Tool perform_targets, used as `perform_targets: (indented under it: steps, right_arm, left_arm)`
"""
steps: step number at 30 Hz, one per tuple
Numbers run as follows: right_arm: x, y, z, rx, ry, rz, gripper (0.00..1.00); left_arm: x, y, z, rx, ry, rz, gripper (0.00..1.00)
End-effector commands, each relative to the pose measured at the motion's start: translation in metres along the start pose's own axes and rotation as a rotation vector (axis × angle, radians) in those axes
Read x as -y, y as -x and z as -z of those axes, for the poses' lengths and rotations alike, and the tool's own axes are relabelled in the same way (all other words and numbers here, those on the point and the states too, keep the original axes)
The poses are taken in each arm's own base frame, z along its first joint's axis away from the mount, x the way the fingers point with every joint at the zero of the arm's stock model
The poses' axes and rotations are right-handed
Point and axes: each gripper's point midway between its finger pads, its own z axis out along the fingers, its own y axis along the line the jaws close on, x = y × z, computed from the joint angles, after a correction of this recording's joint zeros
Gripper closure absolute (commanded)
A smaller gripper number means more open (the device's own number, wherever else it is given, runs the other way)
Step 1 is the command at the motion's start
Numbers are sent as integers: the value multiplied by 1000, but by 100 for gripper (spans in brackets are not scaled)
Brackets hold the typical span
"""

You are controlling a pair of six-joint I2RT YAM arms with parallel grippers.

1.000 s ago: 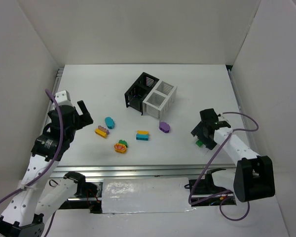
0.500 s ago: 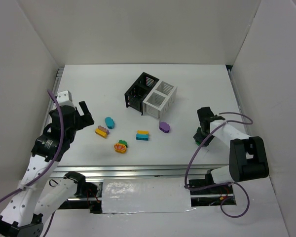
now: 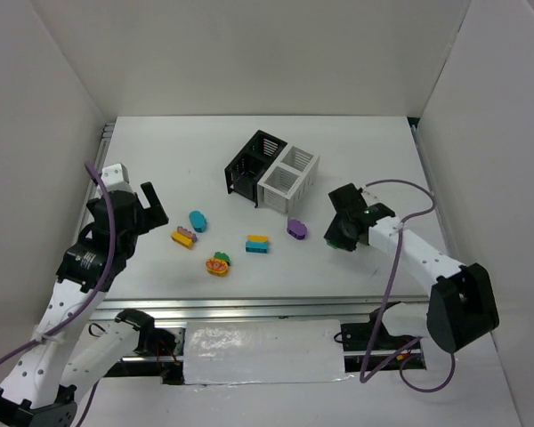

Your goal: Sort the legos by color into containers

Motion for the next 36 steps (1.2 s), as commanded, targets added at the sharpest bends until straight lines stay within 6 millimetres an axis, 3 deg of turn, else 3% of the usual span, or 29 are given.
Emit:
perform_targets:
  steps: [1,3,7,8,9,12,17,24,26,27,30,34,35,36]
  right_arm:
    - [-55,43,55,128,198,-30,99]
    - [-84,69,79,209,287,0,99]
    - [-132,106,96,260,344,70,99]
    - [-140,106,82,230,309,121,99]
    - [-160,121,99,270,342,133,99]
    - [-189,135,90,267,325,191,96]
    - [-223,137,69,218,311,269,90]
    - [-243,125,61,179,355,317,83]
    - [-246,117,61,165,368,330,74]
    - [-249,115,62,166,383,334,61]
    - [-252,111,67,166,412,342,45]
    - [-253,115,68,181,404,349,35]
    - [-252,118,69,192,393,347,21]
    - [-250,120,69,199,383,349,20]
  left_arm:
    - [-5,17,5,60,32,32,0]
    - [-7,17,5,65,39,34,0]
    - [-4,16,4,63,25,31,1]
    - [-3,16,4,61,22,30,1]
    - [-2,14,2,51,20,22,0]
    - [-3,12,1,43,28,18,0]
    - [-2,10,-2,36,29,12,0]
    - [0,8,-5,20,27,1,0]
    - [0,7,-6,17,29,-1,0]
    - [0,7,-6,18,28,0,0]
    - [1,7,-6,15,26,-2,0]
    - [1,6,-7,13,27,-4,0]
    - [1,6,-7,12,28,-5,0]
    - [0,5,-7,12,28,-6,0]
